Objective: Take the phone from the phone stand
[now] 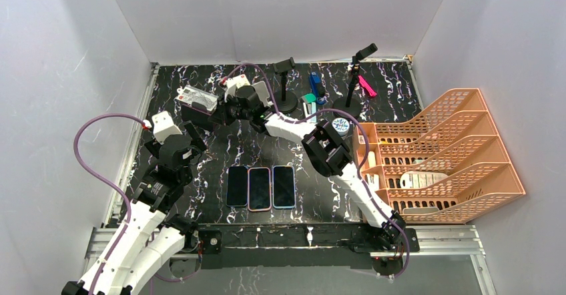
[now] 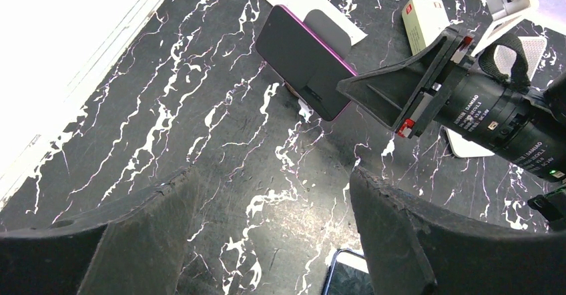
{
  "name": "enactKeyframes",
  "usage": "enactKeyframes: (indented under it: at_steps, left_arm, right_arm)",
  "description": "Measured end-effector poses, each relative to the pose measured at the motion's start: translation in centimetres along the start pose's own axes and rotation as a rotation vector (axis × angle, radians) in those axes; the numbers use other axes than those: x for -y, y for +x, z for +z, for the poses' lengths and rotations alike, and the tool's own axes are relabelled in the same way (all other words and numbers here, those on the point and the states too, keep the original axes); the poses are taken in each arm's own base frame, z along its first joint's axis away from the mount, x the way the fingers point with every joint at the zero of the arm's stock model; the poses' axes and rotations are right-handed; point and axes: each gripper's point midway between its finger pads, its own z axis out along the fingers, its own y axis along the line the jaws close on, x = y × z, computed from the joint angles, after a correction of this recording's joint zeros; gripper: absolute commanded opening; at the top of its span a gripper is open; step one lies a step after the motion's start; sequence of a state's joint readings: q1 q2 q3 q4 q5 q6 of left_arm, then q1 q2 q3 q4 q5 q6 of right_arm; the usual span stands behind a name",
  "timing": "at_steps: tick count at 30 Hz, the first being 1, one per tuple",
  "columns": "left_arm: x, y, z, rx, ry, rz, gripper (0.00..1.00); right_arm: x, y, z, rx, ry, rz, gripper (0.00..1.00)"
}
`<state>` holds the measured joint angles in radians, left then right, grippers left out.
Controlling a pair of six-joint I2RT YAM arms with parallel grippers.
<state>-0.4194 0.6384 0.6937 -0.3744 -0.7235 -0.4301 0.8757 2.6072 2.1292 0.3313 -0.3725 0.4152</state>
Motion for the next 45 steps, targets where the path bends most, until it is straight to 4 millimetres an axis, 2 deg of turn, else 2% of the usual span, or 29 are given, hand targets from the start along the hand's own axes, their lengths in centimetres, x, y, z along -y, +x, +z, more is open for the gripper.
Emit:
enactKeyframes:
  at_steps: [12,22,29,36,45]
  left_arm:
    - [-0.1,0.0,0.0,0.003,-0.006,-0.001,0.8]
    - [-0.1,0.0,0.0,0.002,-0.006,0.0,0.8]
    - [-0.1,0.0,0.0,0.002,-0.009,0.0,0.8]
    - [-0.1,0.0,0.0,0.002,-0.008,0.001,0.8]
    - [0.0,0.0,0.0,-0.001,-0.001,0.001,0.8]
  right_arm:
    - [-1.4,-1.0,-1.0,0.0,-0.013,0.014,0.0]
    - [-2.9,-2.8,-2.1,0.019,-0.03,0.013,0.0]
    - [-3.1,-2.1,-2.9,0.007,-0.026,0.057,0.0]
    - [-3.3,-1.7,-4.9,0.006,-0.017,0.164,0.0]
    - [-5.1,-5.0,-8.3,0.097,-0.051,0.32,0.0]
